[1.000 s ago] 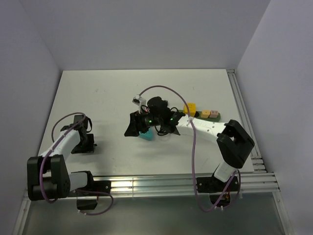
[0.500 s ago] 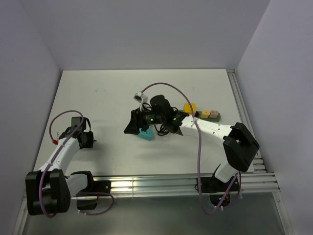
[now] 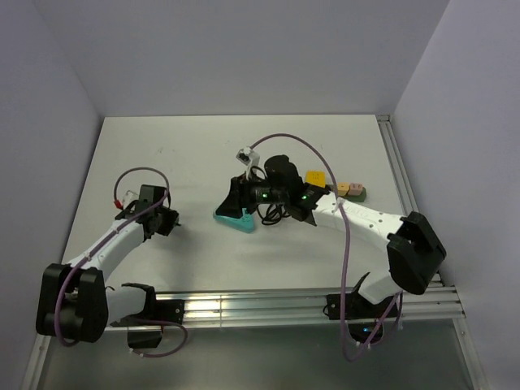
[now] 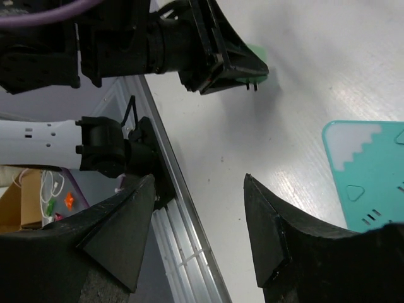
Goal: Insert the plug
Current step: Pick up the plug from the corner of the board.
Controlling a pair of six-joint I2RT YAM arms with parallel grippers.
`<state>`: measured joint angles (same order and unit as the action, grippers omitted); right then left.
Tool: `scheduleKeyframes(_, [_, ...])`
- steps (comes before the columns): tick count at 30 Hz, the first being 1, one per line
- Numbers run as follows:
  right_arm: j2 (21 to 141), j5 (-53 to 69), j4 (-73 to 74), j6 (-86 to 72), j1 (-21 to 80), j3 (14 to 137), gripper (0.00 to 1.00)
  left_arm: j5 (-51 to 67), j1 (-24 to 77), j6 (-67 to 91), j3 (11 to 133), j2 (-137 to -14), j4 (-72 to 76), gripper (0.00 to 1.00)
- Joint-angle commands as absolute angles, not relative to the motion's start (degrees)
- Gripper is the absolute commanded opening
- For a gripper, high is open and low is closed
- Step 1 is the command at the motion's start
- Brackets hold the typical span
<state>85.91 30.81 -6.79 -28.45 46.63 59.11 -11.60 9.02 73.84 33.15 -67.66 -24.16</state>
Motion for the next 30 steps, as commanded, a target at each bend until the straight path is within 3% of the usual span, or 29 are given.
scheduleKeyframes(1, [79.55,30.32,-9.05,-27.69,44.48,57.75,0.65,-9.23,12.2,65.66,36.64,-67.07,-18.46,0.0])
scheduleKeyframes(9, [75.68,29.17,-4.31,-28.56,39.73,56.6,0.65,-0.45,15.55,58.89,33.66,-59.24,-11.17,0.0])
scheduleKeyframes(12, [75.15,30.14,-3.78,-29.09,37.53,56.6,0.65,-0.87,17.57,56.78,36.29,-59.5,-14.67,0.0])
scheduleKeyframes(24, [83.32,40.86,18.79,-23.56,34.72,68.99,0.75,11.16,24.43,43.78,34.02,-49.93,-8.09,0.0])
scheduleKeyframes(30, [82.45,40.0,23.81,-21.36,34.63,71.1,0.81,0.63,31.71,42.37,29.81,-46.93,1.11,0.0])
